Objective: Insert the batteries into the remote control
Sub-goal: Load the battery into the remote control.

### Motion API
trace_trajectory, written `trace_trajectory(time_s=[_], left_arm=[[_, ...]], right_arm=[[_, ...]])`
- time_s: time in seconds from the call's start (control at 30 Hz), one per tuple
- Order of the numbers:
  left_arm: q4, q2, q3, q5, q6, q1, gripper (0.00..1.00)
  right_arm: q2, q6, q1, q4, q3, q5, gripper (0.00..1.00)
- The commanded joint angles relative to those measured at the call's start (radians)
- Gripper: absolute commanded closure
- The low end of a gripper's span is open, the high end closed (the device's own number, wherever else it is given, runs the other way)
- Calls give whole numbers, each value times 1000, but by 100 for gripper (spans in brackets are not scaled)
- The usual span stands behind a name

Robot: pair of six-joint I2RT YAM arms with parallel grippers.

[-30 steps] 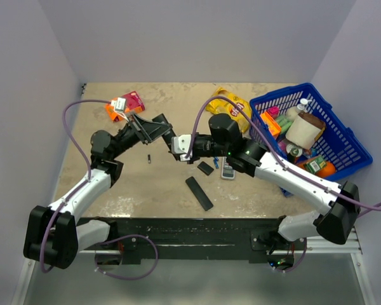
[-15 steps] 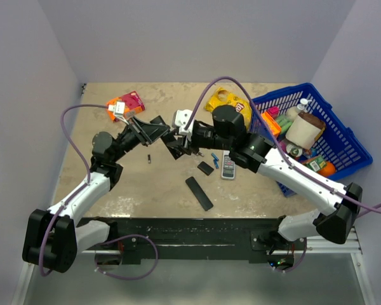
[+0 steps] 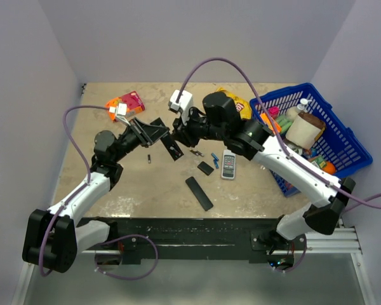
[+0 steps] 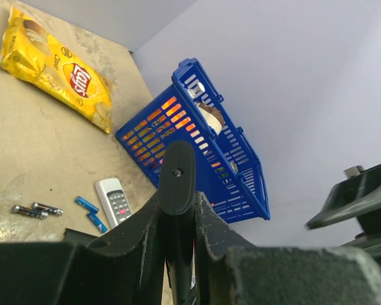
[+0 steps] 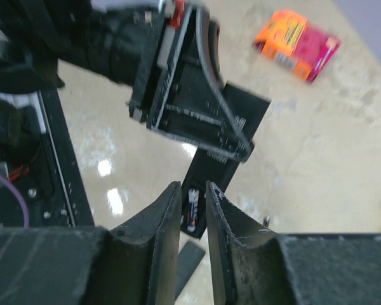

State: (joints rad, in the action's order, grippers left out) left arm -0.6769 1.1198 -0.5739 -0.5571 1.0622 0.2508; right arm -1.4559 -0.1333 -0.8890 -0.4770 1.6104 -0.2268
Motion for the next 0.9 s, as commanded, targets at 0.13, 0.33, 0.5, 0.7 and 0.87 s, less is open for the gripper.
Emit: trace_trajectory(time_s=[0.13,0.33,0.5,0.7,0.87], left_arm=[[49,-6,-29,26,-21,-1,100],[59,-5,-32,29,-13,1,100],[57,-3,-38,26,-10,1,100],[59,-2,-41,26,-4,1,100],[59,0,-49,25,-1,1,100]], right_arm=[[-126,23,-5,-253,120,-9,76],[-167,17,-8,-256,117,14,78],[-178,14,-11,-227,100,12,78],[-198,8,-13,-206,95,6,78],[-210,0,-13,-193,97,15,78]])
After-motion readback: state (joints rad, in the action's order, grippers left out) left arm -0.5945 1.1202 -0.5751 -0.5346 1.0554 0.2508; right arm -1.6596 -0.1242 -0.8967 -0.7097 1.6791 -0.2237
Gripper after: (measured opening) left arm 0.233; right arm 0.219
